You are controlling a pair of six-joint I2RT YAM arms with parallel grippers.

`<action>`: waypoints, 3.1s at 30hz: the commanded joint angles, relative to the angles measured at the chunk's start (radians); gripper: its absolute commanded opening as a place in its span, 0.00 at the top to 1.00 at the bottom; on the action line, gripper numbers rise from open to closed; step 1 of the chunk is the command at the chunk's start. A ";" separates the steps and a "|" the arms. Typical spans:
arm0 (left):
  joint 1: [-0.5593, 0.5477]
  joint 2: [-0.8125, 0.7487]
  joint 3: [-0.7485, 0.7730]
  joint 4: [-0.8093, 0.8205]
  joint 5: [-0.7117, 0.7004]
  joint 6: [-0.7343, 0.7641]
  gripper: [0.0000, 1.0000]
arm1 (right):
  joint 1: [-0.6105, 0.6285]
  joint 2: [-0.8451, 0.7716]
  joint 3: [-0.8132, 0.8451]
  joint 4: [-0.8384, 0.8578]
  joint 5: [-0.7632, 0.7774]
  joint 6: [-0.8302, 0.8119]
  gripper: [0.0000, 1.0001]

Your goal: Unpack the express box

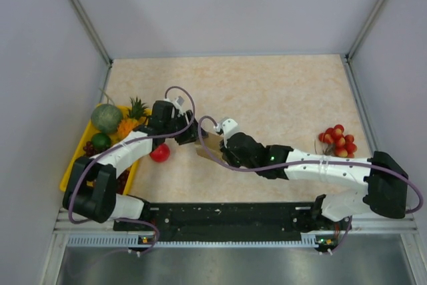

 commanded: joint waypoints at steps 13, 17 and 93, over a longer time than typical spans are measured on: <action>-0.001 -0.139 -0.005 -0.094 -0.016 0.094 0.35 | -0.139 -0.148 -0.036 0.019 0.001 0.080 1.00; -0.004 -0.134 0.129 -0.207 -0.036 0.317 0.29 | -0.171 -0.220 -0.072 -0.038 -0.054 0.118 1.00; -0.372 0.263 0.416 -0.478 -0.374 0.943 0.62 | -0.453 -0.252 -0.219 0.418 -0.286 0.212 1.00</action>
